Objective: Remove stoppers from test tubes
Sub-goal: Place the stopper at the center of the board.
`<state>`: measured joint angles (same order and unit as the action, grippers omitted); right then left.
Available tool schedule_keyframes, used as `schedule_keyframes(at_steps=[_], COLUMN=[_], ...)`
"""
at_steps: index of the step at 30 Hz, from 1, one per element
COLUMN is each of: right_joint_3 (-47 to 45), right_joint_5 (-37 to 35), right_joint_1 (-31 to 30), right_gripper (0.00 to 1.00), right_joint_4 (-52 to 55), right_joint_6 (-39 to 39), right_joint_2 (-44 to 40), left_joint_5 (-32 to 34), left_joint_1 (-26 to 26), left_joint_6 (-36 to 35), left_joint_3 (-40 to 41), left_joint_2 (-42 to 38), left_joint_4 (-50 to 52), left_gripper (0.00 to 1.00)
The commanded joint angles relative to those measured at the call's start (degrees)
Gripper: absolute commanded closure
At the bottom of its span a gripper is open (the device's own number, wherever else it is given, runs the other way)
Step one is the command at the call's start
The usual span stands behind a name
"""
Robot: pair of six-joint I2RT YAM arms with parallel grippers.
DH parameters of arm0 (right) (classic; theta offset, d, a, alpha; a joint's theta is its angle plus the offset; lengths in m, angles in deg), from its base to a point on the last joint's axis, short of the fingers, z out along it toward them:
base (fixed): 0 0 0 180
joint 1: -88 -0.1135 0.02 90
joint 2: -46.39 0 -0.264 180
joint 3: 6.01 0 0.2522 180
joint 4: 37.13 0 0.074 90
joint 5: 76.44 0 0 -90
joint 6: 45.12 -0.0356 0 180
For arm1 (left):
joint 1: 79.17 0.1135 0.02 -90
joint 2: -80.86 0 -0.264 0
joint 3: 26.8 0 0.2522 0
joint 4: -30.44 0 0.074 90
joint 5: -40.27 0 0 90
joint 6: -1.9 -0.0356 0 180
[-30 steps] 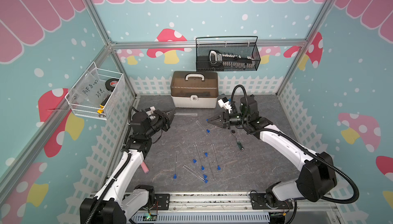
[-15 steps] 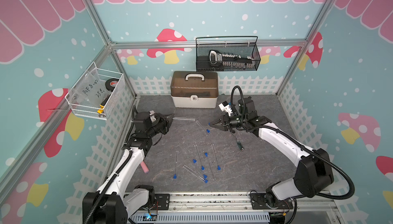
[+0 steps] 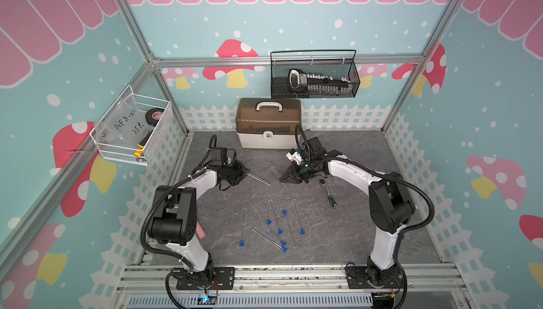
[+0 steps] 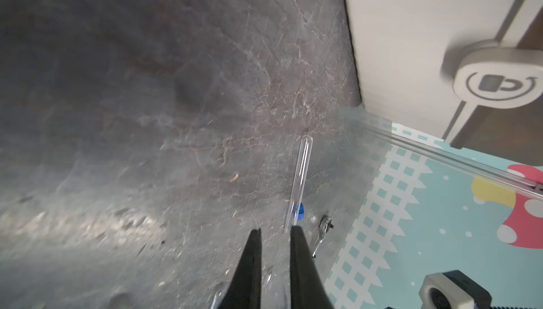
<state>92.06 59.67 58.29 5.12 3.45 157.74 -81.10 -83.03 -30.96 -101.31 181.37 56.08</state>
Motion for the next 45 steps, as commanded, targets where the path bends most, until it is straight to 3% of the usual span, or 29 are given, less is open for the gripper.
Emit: schedule_keyframes(at_steps=[1,6,19,37,39,45], right_joint_3=[3.94,10.74,14.09,21.16,21.16,21.58], right_joint_5=[-3.98,-8.87,-10.00,-13.35,-13.91,-14.99], right_joint_1=[-0.61,-1.59,-3.94,-4.56,-4.60,-4.56], right_gripper=[1.00,1.00,1.00,1.00,0.97,0.76], right_joint_4=[7.09,15.80,17.83,20.55,20.64,20.99], right_joint_6=[4.94,9.00,9.96,9.00,8.91,8.76], right_joint_2=[3.76,9.98,13.24,22.50,22.59,22.62], left_joint_5=[-2.50,-3.25,-4.26,-4.77,-4.46,-4.29], left_joint_1=[-0.06,-0.43,-2.96,-5.52,-5.63,-5.72], left_joint_6=[-4.60,-5.84,-5.06,-4.80,-4.94,-5.64], left_joint_3=[-3.86,-8.11,-14.81,-17.29,-17.42,-17.91], left_joint_2=[4.11,10.59,20.47,24.93,24.93,25.45], left_joint_4=[2.24,3.20,3.88,6.33,6.66,7.55], left_gripper=[1.00,1.00,1.00,1.00,0.99,0.97])
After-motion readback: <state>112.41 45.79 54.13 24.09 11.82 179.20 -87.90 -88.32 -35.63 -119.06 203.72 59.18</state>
